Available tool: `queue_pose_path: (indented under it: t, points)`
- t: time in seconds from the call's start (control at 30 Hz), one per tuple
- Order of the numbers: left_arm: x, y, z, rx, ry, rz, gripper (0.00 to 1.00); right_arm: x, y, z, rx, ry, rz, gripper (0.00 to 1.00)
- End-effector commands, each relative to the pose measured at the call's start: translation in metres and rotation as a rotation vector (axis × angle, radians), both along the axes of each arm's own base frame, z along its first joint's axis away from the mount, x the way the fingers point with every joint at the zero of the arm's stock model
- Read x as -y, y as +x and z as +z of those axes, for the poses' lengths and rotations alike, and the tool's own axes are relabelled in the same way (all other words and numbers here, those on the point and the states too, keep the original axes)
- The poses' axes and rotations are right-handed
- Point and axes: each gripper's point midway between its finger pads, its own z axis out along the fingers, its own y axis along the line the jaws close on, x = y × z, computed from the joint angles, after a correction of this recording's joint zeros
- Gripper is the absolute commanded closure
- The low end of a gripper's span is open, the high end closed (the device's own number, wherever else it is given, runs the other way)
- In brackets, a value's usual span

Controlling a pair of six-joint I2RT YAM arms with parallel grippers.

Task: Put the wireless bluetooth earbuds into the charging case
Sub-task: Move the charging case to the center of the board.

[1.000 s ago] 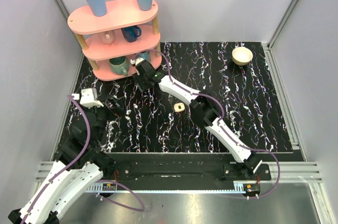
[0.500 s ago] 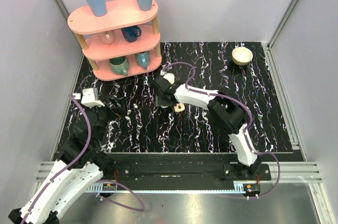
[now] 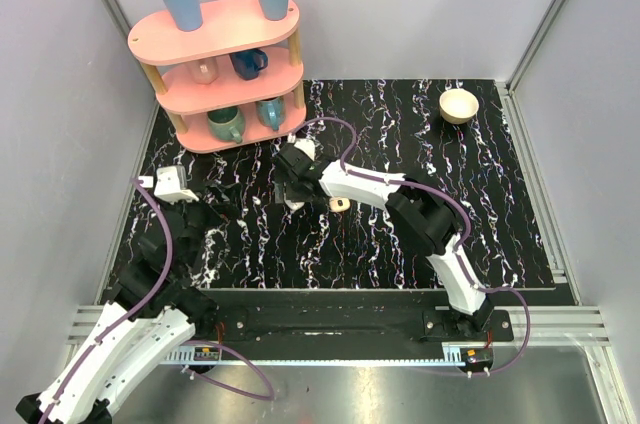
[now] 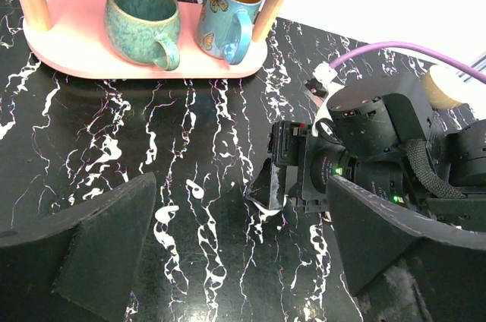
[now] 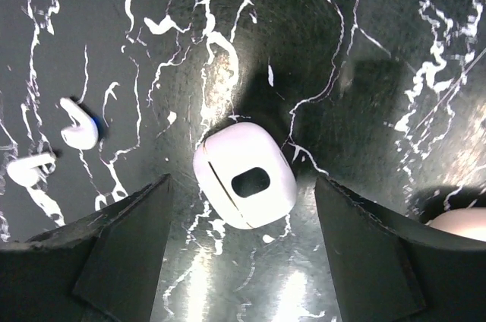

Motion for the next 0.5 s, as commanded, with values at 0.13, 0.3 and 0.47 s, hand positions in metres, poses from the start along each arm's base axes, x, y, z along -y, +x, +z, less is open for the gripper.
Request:
queue_pose_path:
  t: [0.13, 0.3, 0.47]
  points:
    - [0.004, 0.002, 0.013, 0.031, -0.022, -0.017, 0.01, 0.002, 0.011, -0.002, 0.125, -0.169, 0.354, 0.2]
    - [0.004, 0.001, 0.012, 0.032, -0.035, -0.016, 0.01, 0.014, 0.013, -0.01, 0.169, -0.26, 0.452, 0.18]
    - [0.005, 0.002, 0.011, 0.028, -0.033, -0.017, 0.01, 0.006, 0.009, -0.017, 0.16, -0.241, 0.527, 0.18]
